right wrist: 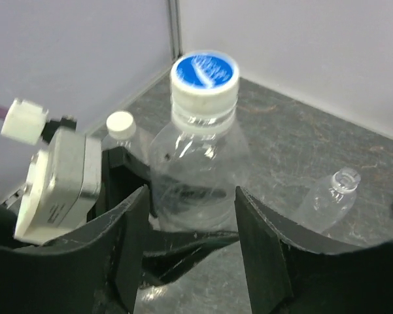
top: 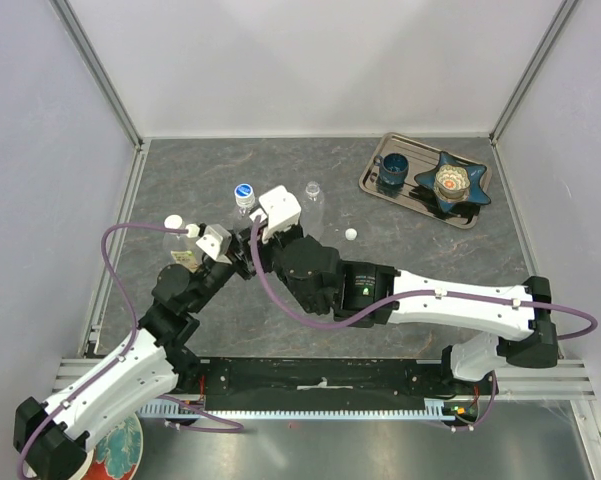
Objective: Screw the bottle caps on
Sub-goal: Screw the bottle cap onto the plastic bottle.
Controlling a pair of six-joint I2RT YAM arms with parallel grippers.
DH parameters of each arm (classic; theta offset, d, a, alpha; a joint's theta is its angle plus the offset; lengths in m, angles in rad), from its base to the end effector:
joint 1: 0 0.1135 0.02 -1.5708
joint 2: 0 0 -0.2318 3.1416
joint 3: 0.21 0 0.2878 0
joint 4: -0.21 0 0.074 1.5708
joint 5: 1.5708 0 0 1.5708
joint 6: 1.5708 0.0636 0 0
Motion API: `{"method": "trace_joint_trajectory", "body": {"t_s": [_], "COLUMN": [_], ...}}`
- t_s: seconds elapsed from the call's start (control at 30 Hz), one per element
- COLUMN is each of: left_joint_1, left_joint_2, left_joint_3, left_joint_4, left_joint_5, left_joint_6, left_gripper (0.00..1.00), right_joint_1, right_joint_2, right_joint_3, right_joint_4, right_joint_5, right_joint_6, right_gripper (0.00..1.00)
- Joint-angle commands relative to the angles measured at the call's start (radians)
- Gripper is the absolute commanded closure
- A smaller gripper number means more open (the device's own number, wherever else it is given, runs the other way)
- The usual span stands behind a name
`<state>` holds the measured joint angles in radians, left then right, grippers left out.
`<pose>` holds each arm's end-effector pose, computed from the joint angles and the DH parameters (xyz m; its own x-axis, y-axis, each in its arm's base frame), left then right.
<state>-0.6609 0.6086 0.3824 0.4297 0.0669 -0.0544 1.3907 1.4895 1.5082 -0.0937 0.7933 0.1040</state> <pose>0.1965 -0.1582 0.2691 0.1232 -0.1645 -0.9787 0.6718 0.7396 -0.0398 0.1162 0.3852 0.4009 -0.0718 0.0123 -0.9973 -0.5584 0.8280 0.0504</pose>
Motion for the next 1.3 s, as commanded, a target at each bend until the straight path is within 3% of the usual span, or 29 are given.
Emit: {"method": "trace_joint_trajectory", "body": {"t_s": [0.0, 0.17, 0.3, 0.33, 0.4, 0.43, 0.57, 0.63, 0.77, 1.0, 1.13, 1.27], "left_joint_1": [0.004, 0.007, 0.01, 0.01, 0.01, 0.01, 0.009, 0.006, -0.011, -0.022, -0.028, -0.028], "left_joint_2": [-0.018, -0.023, -0.027, -0.027, -0.026, -0.023, -0.004, 0.003, 0.034, 0.06, 0.072, 0.083], "left_joint_3": [0.044, 0.042, 0.046, 0.046, 0.046, 0.047, 0.061, 0.07, 0.105, 0.124, 0.133, 0.141], "left_joint_4": [0.172, 0.17, 0.153, 0.147, 0.133, 0.13, 0.124, 0.123, 0.107, 0.106, 0.104, 0.106], "left_joint_5": [-0.001, 0.001, 0.046, 0.066, 0.126, 0.154, 0.426, 0.575, 0.709, 0.769, 0.768, 0.763], "left_joint_6": [-0.039, -0.053, -0.099, -0.107, -0.14, -0.15, -0.2, -0.202, -0.176, -0.167, -0.168, -0.173], "left_gripper": [0.98, 0.98, 0.98, 0.98, 0.98, 0.98, 0.98, 0.98, 0.98, 0.98, 0.98, 0.98], "right_joint_1": [0.018, 0.013, -0.05, -0.085, -0.22, -0.269, -0.458, -0.508, -0.613, -0.619, -0.619, -0.616], "right_joint_2": [0.008, -0.067, -0.184, -0.213, -0.294, -0.314, -0.322, -0.278, -0.201, -0.129, -0.133, -0.112], "right_joint_3": [-0.005, -0.005, -0.022, -0.025, -0.025, -0.017, 0.058, 0.115, 0.219, 0.273, 0.196, 0.146], "right_joint_4": [-0.086, -0.104, -0.17, -0.191, -0.231, -0.244, -0.323, -0.334, -0.304, -0.155, 0.116, 0.262], "right_joint_5": [-0.037, -0.129, -0.336, -0.529, -0.729, -0.96, -1.27, -1.429, -1.682, -1.881, -1.959, -2.008], "right_joint_6": [-0.019, -0.056, -0.079, -0.073, -0.056, -0.056, -0.096, -0.096, -0.084, 0.019, 0.19, 0.302], "right_gripper": [0.37, 0.34, 0.27, 0.25, 0.18, 0.15, 0.02, 0.02, 0.02, 0.02, 0.02, 0.02]}}
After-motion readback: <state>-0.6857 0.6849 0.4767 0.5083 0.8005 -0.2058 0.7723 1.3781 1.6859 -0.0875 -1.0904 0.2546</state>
